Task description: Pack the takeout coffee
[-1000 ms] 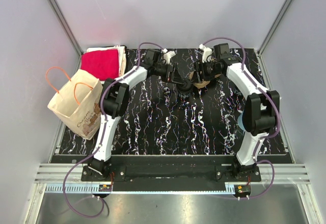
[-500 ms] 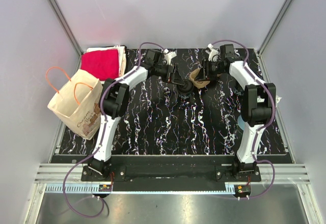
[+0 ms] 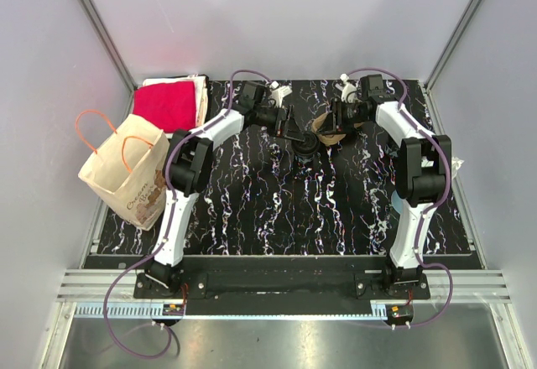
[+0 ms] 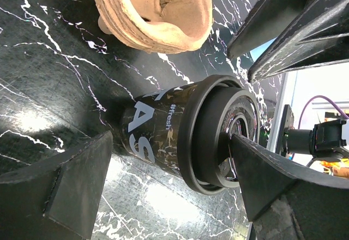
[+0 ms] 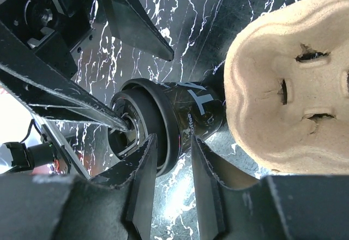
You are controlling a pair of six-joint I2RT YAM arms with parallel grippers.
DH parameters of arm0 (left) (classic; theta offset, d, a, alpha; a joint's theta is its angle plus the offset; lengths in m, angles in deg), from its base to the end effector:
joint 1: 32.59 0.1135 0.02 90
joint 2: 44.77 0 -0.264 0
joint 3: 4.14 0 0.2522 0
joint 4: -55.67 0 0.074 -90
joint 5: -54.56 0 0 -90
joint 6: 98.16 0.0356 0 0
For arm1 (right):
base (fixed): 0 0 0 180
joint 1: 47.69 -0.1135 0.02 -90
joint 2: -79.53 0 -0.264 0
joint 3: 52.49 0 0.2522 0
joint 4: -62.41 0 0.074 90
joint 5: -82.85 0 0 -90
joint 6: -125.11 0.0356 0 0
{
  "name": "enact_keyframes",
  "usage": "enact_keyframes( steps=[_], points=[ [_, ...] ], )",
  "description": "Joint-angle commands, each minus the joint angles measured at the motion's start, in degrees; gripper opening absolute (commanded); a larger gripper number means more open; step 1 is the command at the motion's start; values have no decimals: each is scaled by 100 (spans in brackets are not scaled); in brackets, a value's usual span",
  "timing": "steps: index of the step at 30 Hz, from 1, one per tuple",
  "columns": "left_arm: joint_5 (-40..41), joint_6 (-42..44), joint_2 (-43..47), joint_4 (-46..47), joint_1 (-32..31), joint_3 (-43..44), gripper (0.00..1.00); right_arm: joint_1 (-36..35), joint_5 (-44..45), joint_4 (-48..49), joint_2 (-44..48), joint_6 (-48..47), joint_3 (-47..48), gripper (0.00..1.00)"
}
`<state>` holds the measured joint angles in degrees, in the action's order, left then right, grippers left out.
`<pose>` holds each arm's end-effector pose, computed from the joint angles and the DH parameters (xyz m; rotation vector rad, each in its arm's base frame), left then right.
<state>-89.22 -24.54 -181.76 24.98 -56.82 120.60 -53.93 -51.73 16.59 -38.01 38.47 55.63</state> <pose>0.4707 -0.2433 0.1753 0.6636 2.2580 -1.4402 0.4421 0.0735 0.2247 -0.3697 2.4018 1.0477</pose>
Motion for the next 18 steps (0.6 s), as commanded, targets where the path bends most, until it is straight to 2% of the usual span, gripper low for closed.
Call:
enact_keyframes(
  steps=[1, 11, 18],
  points=[
    [333, 135, -12, -188, -82, 108, 92, -18, -42, 164, -6, -28, -85, 37],
    [403, 100, -135, -267, -82, 196, 92, -26, 1, 217, -182, -124, -208, 35],
    [570, 65, -232, -372, -82, 284, 92, -44, 353, 200, -191, -247, -234, 32]
  ],
)
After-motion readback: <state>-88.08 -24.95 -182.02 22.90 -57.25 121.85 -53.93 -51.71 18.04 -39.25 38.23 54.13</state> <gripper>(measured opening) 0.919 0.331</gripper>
